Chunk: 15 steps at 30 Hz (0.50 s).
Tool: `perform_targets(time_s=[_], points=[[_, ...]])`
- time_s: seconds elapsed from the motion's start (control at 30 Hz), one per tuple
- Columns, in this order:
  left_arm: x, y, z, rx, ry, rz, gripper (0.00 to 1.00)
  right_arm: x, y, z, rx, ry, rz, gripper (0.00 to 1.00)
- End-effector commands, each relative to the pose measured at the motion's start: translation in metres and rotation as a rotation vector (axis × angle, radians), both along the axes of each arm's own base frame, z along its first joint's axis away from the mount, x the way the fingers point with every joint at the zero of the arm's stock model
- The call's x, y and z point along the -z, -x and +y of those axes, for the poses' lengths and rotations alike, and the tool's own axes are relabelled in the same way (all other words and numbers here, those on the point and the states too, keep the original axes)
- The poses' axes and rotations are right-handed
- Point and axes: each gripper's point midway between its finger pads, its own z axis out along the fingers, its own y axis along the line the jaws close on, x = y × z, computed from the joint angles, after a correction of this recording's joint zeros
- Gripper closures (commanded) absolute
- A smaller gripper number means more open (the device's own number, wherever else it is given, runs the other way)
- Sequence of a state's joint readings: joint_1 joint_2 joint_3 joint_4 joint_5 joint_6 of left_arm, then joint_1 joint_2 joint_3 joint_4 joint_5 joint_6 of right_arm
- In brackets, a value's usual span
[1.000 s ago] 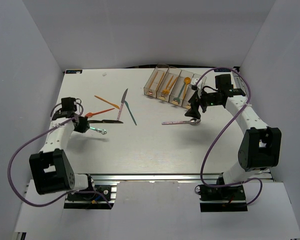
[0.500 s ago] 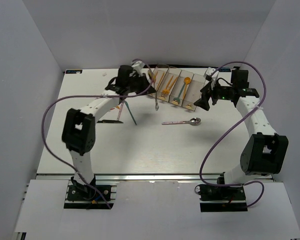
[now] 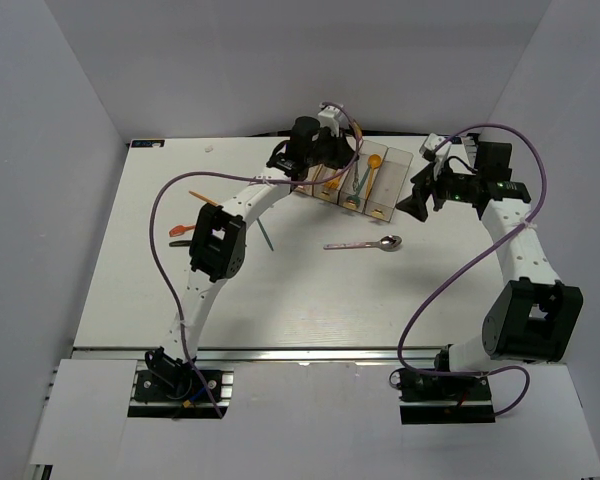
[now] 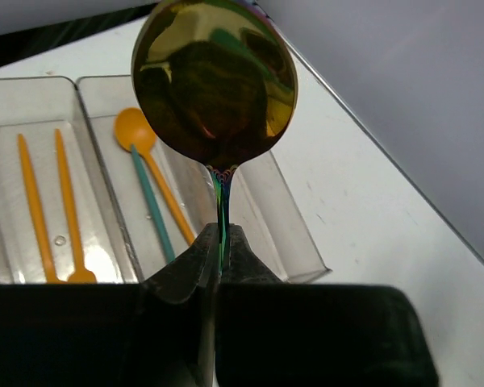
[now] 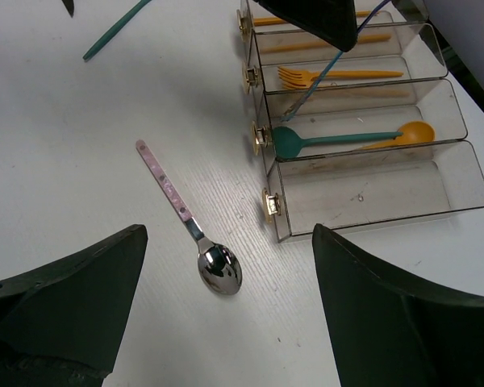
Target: Sort the eating utensils into containers
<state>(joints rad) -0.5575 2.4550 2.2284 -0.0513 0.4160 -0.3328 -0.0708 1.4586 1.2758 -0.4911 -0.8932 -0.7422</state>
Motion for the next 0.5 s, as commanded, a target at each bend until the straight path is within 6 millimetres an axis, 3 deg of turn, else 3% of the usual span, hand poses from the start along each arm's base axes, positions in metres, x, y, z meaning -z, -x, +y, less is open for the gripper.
perform_targets(time_s=[0.0, 0.13, 0.47], points=[[-0.053, -0.025, 0.006, -0.089, 0.071, -0.157, 1.00, -0.007, 0.004, 0.002, -0.014, -0.017, -0.019, 0.11], [-0.046, -0.030, -0.001, -0.096, 0.064, -0.161, 1.00, -0.005, 0.004, 0.002, -0.012, -0.017, -0.015, 0.11], [0.014, -0.010, -0.025, -0.029, -0.028, -0.072, 1.00, 0.003, 0.005, 0.001, -0.005, -0.019, 0.000, 0.11]])
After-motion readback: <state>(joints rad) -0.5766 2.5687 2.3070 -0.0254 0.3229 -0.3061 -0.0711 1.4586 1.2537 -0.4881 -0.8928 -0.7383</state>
